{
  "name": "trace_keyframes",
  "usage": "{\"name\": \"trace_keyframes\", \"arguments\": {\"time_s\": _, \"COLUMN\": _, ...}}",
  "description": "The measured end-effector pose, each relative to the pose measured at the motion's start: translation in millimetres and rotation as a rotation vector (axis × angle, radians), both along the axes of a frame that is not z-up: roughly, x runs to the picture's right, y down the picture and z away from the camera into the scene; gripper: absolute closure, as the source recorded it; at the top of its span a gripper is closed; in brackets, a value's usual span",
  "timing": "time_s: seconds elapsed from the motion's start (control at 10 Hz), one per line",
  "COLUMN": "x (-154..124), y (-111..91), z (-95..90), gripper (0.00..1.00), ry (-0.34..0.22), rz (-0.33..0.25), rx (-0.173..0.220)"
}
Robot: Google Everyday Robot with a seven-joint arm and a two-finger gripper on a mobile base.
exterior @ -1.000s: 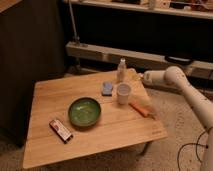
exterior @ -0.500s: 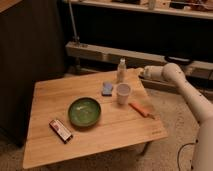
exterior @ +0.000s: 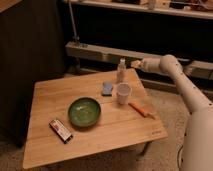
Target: Knock the bottle over
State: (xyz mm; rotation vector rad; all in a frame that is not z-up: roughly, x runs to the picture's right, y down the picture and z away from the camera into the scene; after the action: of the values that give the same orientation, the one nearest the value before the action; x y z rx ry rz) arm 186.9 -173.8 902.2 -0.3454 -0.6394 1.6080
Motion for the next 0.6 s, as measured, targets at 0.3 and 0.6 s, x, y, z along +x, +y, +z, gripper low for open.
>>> {"name": "trace_keyframes", "arguments": {"time_s": 0.3, "x": -7, "y": -16, "z": 4.7, "gripper": 0.72, "ry": -0.002, "rz": -0.016, "rx": 0.023}}
{"name": "trace_keyframes", "arguments": {"time_s": 0.6, "x": -7, "y": -28, "z": 10.1, "gripper": 0.72, "ry": -0.007, "rz": -0.012, "rx": 0.033}}
